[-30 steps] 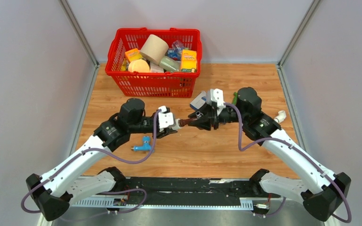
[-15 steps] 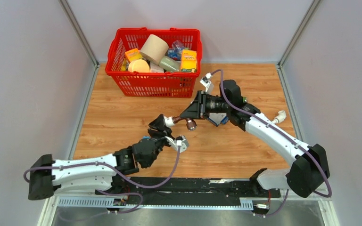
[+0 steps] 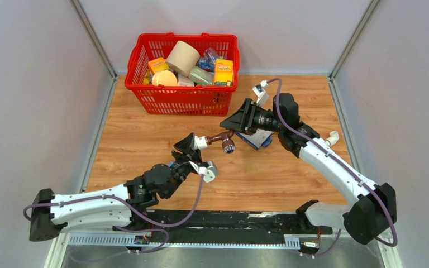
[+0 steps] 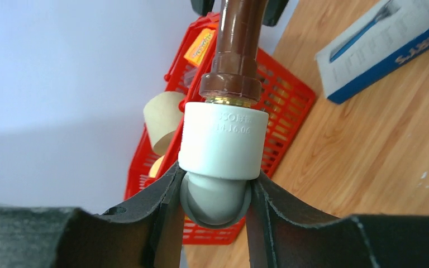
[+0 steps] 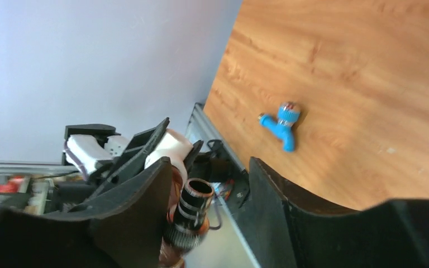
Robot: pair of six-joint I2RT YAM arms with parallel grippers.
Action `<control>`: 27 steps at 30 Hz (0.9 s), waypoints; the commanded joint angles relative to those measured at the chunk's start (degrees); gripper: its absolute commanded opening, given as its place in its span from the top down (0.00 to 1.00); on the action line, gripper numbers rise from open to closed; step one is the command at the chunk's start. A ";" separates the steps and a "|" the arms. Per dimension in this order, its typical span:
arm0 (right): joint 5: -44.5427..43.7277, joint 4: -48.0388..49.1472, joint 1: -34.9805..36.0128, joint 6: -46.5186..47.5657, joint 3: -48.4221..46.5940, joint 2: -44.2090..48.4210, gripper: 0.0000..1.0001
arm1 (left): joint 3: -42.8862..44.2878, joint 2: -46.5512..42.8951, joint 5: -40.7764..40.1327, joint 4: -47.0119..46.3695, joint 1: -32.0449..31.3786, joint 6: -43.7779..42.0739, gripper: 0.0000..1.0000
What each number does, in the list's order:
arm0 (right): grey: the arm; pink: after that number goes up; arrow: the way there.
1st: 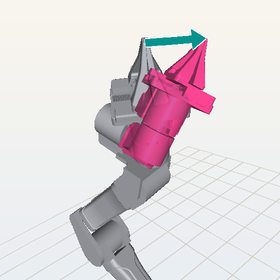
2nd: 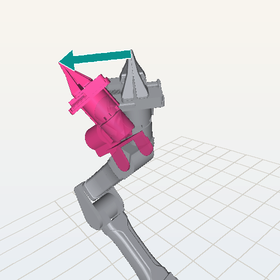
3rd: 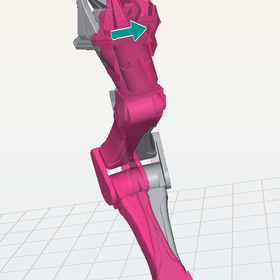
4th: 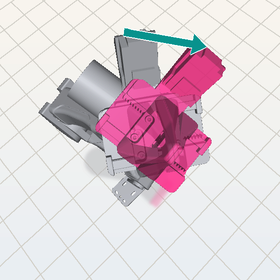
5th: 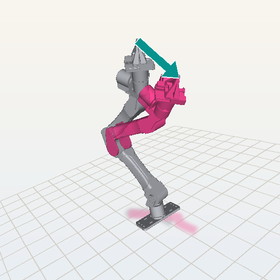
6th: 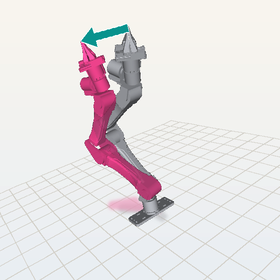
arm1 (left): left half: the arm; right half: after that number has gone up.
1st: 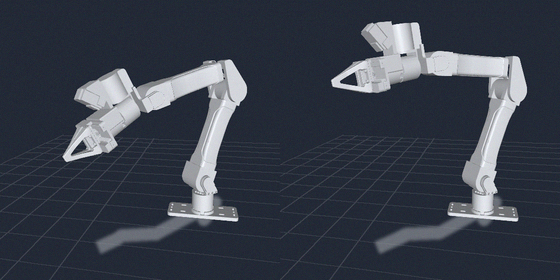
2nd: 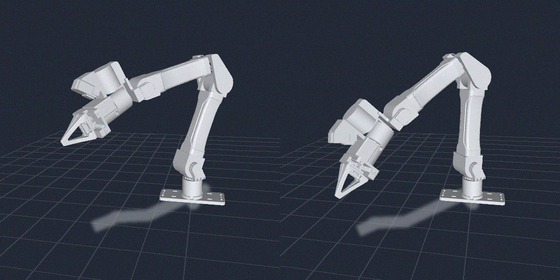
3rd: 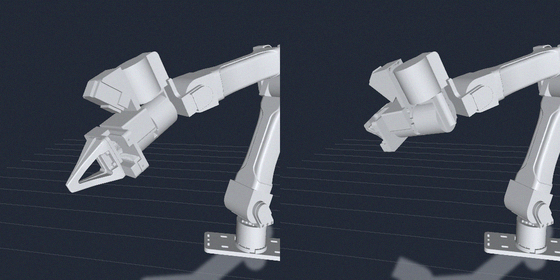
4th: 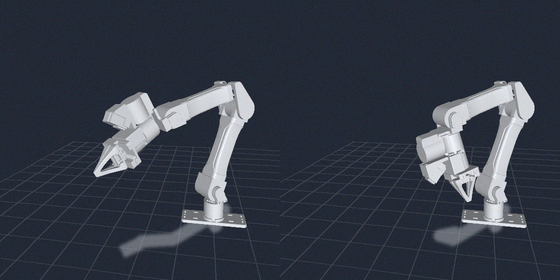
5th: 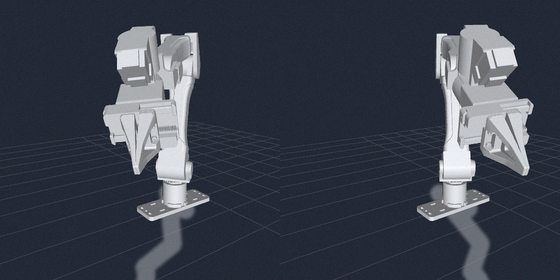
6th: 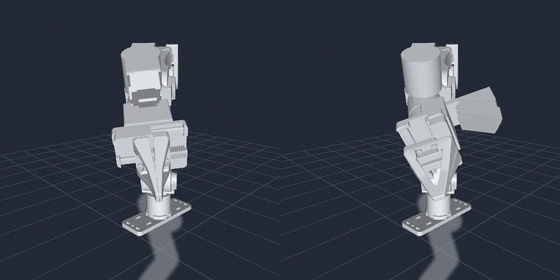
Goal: Install the water faucets
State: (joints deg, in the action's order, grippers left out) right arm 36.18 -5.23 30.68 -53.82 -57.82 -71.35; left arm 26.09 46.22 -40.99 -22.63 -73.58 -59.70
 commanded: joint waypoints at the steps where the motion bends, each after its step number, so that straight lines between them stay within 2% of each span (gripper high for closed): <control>1: -4.89 0.14 -1.94 12.76 -3.87 5.51 0.41 | 5.90 -5.61 11.19 15.40 3.96 18.65 1.00; 4: -4.98 0.22 -2.20 23.02 -5.10 8.59 0.35 | 8.18 -5.52 14.44 21.13 5.64 23.38 1.00; 6: -4.11 0.22 -2.20 32.15 -5.11 11.83 0.34 | 10.11 -5.70 21.80 26.22 9.14 27.50 1.00; 8: -3.84 0.14 -2.11 41.29 -3.89 15.35 0.32 | 11.44 -6.22 33.63 29.65 13.80 31.04 1.00; 12: -0.95 0.14 -2.11 59.76 1.38 23.52 0.31 | 14.69 -5.88 52.27 33.78 24.60 36.14 1.00; 17: 4.76 -0.56 -2.11 74.80 8.07 31.79 0.31 | 19.87 -1.50 71.82 37.04 31.12 39.83 1.00; 21: 11.26 -2.22 -1.59 79.91 9.57 33.91 0.30 | 23.82 3.34 83.77 40.65 33.33 40.54 1.00; 27: 15.14 -6.98 1.31 83.27 7.03 31.98 0.31 | 27.96 8.27 90.03 42.40 33.42 41.42 1.00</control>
State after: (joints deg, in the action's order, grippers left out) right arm 45.63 -9.17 29.98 23.27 -48.60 -38.30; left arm 49.82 53.12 38.68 19.27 -40.47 -20.32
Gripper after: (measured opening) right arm 0.697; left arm 0.455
